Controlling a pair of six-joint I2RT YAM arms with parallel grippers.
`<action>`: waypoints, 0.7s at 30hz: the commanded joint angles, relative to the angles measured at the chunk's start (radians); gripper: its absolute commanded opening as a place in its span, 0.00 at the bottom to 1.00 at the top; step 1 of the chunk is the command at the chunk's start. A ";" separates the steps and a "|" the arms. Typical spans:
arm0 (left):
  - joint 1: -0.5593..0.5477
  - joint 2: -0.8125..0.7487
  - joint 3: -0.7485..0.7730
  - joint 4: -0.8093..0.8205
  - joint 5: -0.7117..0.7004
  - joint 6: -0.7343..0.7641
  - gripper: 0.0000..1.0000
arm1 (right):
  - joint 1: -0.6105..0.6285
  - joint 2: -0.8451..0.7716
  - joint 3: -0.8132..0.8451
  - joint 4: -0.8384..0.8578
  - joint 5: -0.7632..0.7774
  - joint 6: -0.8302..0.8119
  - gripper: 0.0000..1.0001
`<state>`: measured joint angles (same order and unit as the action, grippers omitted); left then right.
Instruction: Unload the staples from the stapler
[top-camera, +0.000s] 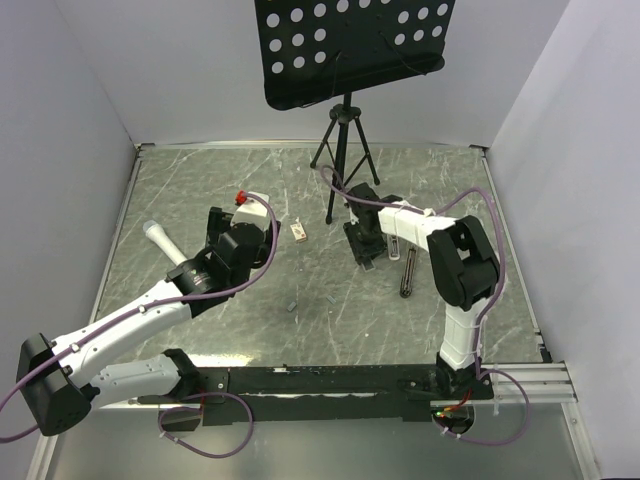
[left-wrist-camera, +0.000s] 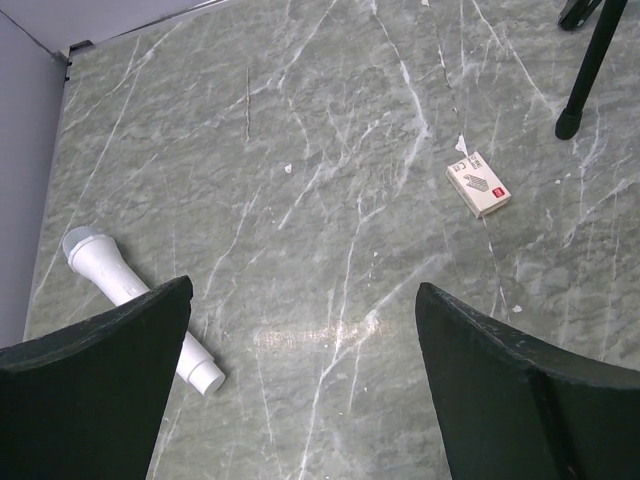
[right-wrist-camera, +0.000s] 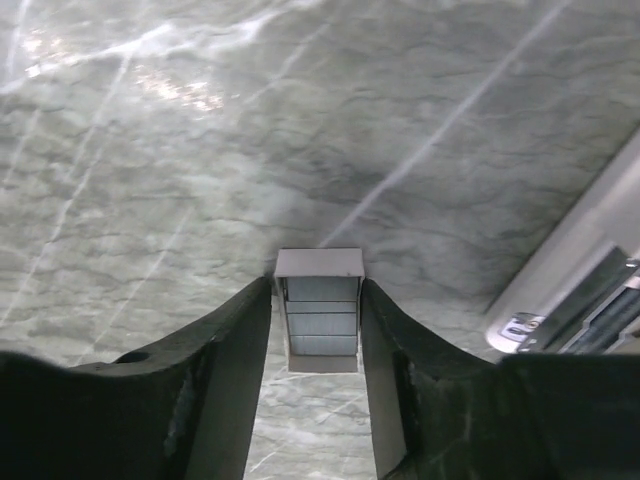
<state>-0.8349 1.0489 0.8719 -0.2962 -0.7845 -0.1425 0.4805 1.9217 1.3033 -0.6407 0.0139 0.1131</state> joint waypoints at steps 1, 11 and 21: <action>-0.009 -0.015 0.001 0.029 -0.035 0.012 0.97 | 0.024 0.020 0.031 -0.011 0.018 -0.016 0.44; -0.012 -0.024 -0.002 0.035 -0.050 0.012 0.97 | 0.087 0.030 0.057 -0.016 0.012 -0.015 0.37; -0.016 -0.052 -0.013 0.054 -0.070 0.017 0.97 | 0.230 0.063 0.161 -0.020 -0.008 -0.030 0.36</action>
<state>-0.8452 1.0355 0.8665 -0.2920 -0.8204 -0.1417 0.6582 1.9633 1.3861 -0.6498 0.0086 0.1055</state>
